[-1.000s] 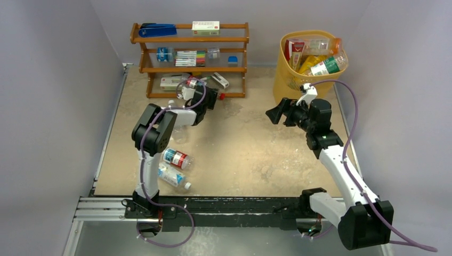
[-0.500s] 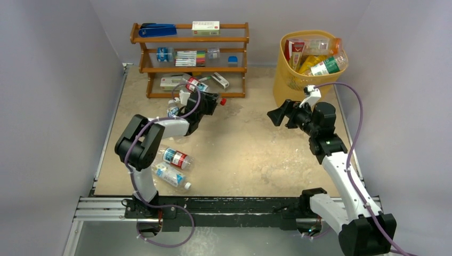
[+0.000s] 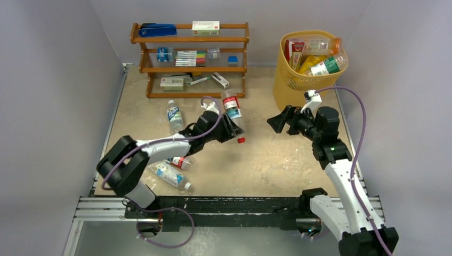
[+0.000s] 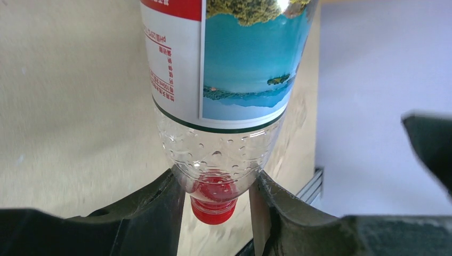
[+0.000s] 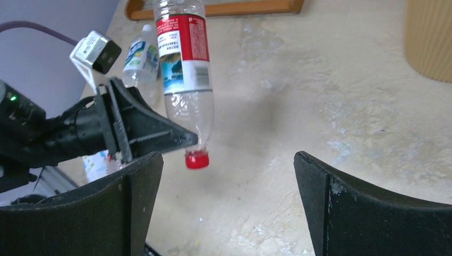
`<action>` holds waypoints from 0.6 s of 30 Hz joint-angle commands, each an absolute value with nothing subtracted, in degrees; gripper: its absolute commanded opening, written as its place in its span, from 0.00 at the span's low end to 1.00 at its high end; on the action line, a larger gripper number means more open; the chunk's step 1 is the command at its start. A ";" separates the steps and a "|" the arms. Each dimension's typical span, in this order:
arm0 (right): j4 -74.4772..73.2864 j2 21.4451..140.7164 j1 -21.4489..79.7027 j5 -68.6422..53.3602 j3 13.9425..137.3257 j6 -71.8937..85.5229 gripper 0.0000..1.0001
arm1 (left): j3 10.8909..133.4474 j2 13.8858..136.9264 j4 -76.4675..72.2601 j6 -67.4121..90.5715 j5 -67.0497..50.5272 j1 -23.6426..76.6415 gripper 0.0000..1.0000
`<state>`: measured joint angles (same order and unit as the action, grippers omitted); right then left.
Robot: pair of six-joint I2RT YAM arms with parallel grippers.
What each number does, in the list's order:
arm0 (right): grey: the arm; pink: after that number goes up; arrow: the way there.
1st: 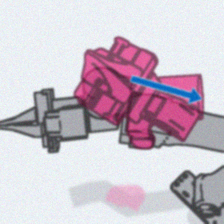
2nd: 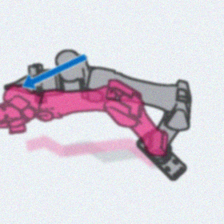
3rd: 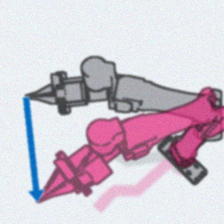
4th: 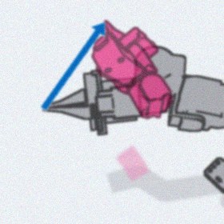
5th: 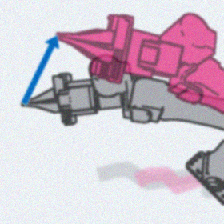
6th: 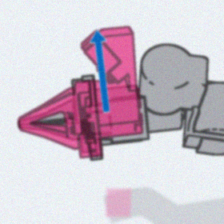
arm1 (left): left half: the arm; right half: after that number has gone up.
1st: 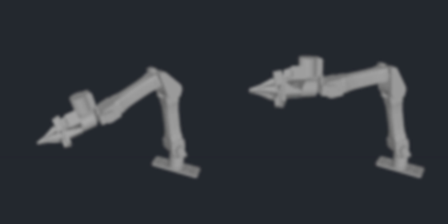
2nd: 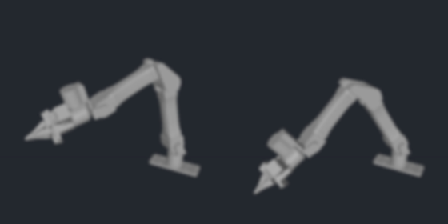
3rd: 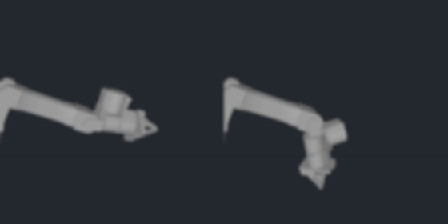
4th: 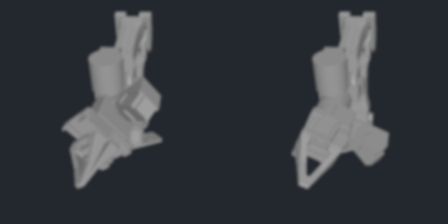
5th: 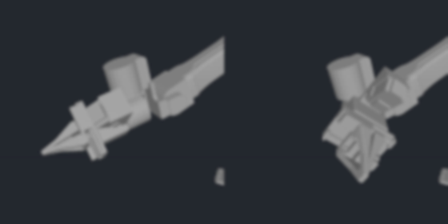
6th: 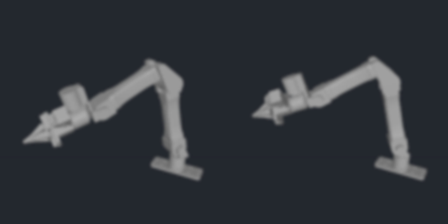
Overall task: Put the plastic bottles in the bin
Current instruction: Pick up the plastic bottle at the center of the board.
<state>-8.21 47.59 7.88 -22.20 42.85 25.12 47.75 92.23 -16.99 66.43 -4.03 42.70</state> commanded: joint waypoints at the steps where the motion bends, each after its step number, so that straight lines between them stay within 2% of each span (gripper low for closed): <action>1: -9.77 47.64 8.00 -28.48 46.65 25.91 0.96 | 45.15 81.98 -8.36 50.20 -3.05 46.65 0.38; 9: -6.58 52.82 8.02 -39.09 48.43 28.00 1.00 | 39.34 69.49 -6.83 42.95 -5.93 50.85 0.39; 18: 7.25 57.05 8.00 -52.88 48.69 34.96 1.00 | 39.89 67.59 -5.95 40.91 -11.67 53.01 0.40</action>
